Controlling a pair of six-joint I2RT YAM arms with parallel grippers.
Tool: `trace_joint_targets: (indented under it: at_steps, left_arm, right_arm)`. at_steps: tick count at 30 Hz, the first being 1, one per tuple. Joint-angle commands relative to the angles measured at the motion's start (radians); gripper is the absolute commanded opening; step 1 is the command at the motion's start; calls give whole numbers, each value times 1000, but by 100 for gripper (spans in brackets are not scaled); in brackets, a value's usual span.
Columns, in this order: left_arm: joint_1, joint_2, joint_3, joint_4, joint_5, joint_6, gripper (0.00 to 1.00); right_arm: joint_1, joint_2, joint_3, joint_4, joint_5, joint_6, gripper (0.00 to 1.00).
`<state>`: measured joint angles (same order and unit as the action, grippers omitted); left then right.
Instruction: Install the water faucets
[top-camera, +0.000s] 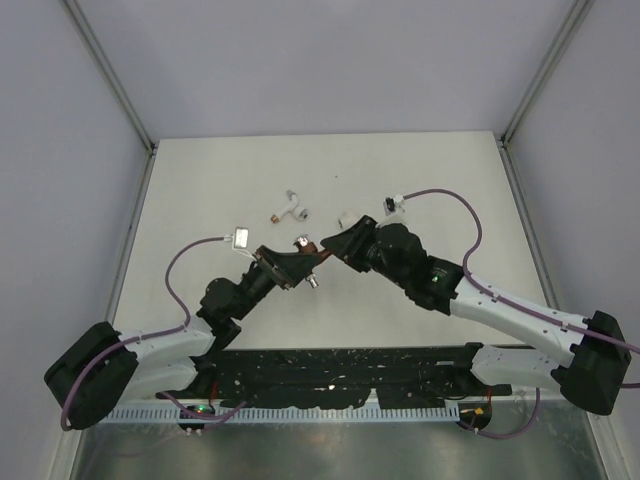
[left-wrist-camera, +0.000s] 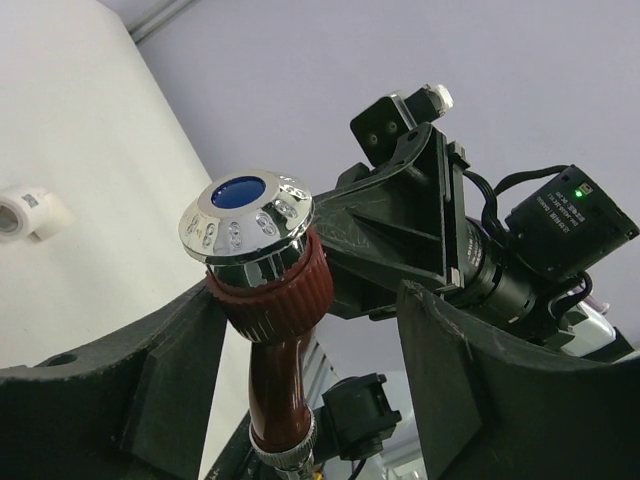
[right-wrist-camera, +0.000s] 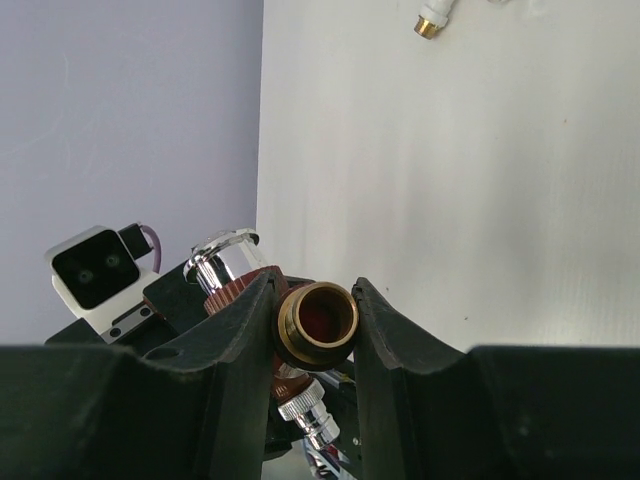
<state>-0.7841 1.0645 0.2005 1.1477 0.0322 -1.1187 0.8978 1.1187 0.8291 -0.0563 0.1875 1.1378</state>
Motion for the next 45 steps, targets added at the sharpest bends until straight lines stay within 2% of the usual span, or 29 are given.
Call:
trace_joint_targets:
  at_steps: [1,4,7,16,22,24,32,34,35,36,37,42,43,45]
  left_arm:
    - [-18,41,20,132,-23,-27,68]
    - [-23,69,22,165,-23,-43,63]
    - [-33,86,22,179,-52,-52,62]
    - [-64,80,-7,172,-126,-84,73]
    - [-67,97,17,113,-94,-101,71]
    - [-67,104,23,116,-91,-102,66]
    - [-67,69,8,119,-132,-56,31]
    - [-66,43,-10,124,-153,-38,19]
    - [-64,31,-18,122,-161,-32,10]
    - [-63,19,-26,119,-164,-20,3]
    - [-57,3,-33,112,-160,-12,0]
    - [8,-73,-47,17,-62,10,0]
    - [23,-86,-43,-20,-37,7,0]
    - [68,-113,-23,-98,81,17,0]
  right_arm:
    - [18,-40,-22,113,81,80,5]
    - [27,-53,-41,122,111,99,5]
    - [30,-65,-57,133,130,108,5]
    - [32,-72,-67,141,145,114,5]
    - [32,-80,-64,150,147,108,5]
    - [30,-79,-62,154,139,108,5]
    - [36,-80,-73,173,113,85,5]
    - [36,-86,-79,185,99,56,12]
    - [33,-92,-82,190,83,9,21]
    - [29,-102,-79,184,70,-19,26]
    - [21,-111,-78,168,66,-42,37]
    - [-74,-184,-39,63,-52,-268,64]
    - [-89,-198,-29,-3,-71,-336,71]
    - [-140,-210,27,-71,-167,-444,78]
